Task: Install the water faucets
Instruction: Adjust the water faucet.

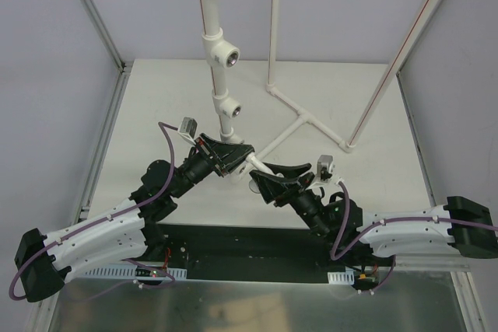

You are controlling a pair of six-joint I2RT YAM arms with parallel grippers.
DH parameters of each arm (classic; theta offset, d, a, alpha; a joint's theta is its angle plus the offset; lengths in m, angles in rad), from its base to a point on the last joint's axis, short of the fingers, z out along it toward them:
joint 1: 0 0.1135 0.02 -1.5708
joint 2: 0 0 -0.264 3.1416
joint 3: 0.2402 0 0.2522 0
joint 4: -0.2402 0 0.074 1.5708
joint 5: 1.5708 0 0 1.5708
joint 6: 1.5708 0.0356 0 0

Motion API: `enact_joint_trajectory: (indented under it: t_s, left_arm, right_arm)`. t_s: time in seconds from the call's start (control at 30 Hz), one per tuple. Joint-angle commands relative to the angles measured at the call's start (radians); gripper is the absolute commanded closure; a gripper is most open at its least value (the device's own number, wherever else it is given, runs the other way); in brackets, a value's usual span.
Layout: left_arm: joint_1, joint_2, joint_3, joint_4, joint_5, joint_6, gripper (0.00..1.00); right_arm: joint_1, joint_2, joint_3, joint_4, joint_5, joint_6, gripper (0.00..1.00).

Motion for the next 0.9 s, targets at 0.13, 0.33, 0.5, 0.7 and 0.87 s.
enact_joint_trajectory:
  t_s: [0.13,0.33,0.5,0.7,0.87]
  left_arm:
    - [-0.004,-0.005,0.001,0.085,-0.003,-0.021,1.0]
    - [-0.003,-0.003,0.002,0.087,-0.003,-0.02,1.0]
    - [-0.003,-0.002,0.004,0.087,-0.002,-0.023,1.0]
    - [-0.004,0.002,0.002,0.087,-0.002,-0.024,1.0]
    - [-0.003,0.009,0.001,0.09,0.0,-0.029,1.0]
  right_arm:
    - [0.001,-0.01,0.023,0.085,-0.034,0.018,0.47]
    - [0.001,0.0,0.031,0.08,-0.026,0.019,0.49]
    - [0.002,0.013,0.043,0.08,-0.02,0.012,0.75]
    - [0.001,0.024,0.048,0.089,-0.023,0.015,1.0]
    - [0.001,0.02,0.051,0.089,-0.026,0.012,1.0]
